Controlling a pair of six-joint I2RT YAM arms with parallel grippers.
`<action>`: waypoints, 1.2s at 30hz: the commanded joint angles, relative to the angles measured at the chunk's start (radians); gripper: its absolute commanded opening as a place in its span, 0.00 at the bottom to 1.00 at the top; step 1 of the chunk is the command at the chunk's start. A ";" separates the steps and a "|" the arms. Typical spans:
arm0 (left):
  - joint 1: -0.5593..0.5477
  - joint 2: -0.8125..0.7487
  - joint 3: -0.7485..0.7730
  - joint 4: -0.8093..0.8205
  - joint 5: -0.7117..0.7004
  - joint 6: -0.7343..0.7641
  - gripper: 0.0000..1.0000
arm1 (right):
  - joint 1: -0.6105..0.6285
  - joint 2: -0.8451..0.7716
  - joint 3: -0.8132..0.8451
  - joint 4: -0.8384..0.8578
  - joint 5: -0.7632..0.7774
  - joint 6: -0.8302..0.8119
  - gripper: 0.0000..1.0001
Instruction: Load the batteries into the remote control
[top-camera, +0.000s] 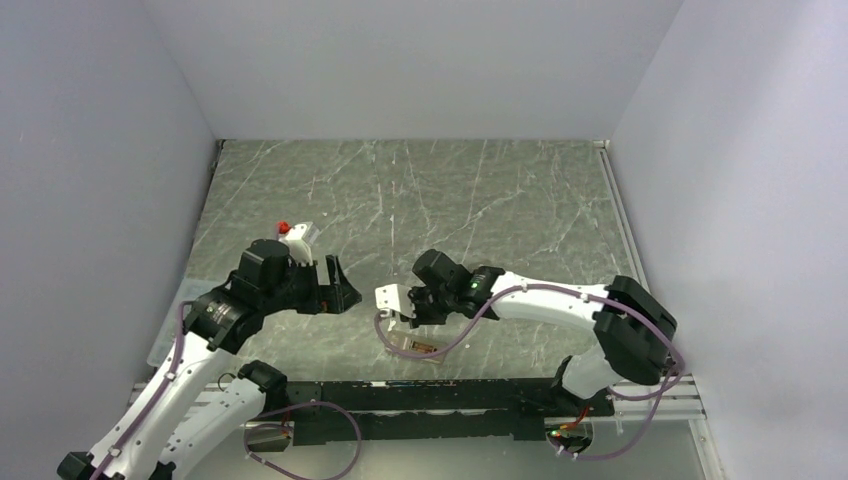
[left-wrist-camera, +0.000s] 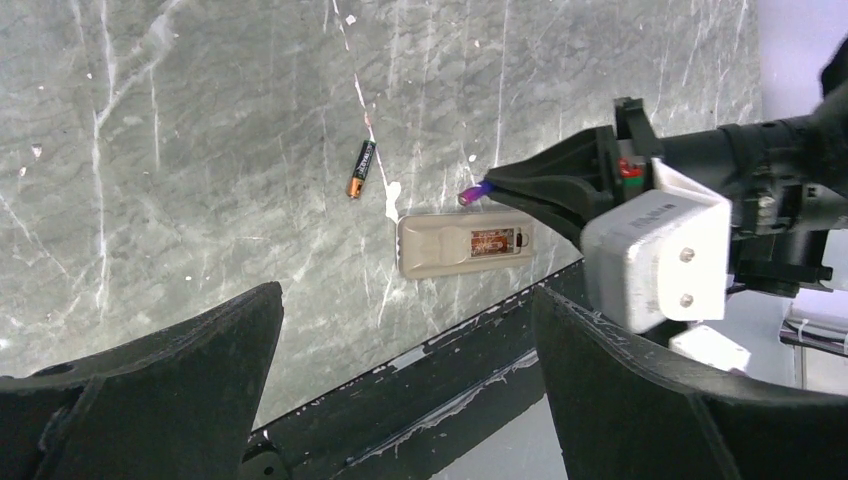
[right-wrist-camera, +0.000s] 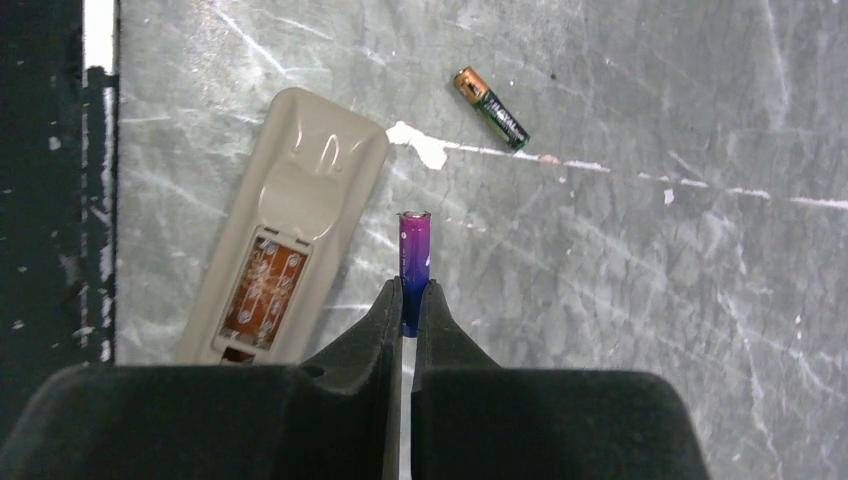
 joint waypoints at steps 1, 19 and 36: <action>0.005 0.024 -0.012 0.057 0.014 -0.025 0.99 | 0.003 -0.085 -0.019 -0.046 0.019 0.117 0.00; 0.005 0.105 -0.022 0.123 0.032 -0.009 0.99 | 0.102 -0.131 0.008 -0.203 0.134 0.485 0.00; 0.005 0.144 -0.027 0.142 0.074 0.016 0.99 | 0.139 -0.033 0.063 -0.282 0.162 0.548 0.00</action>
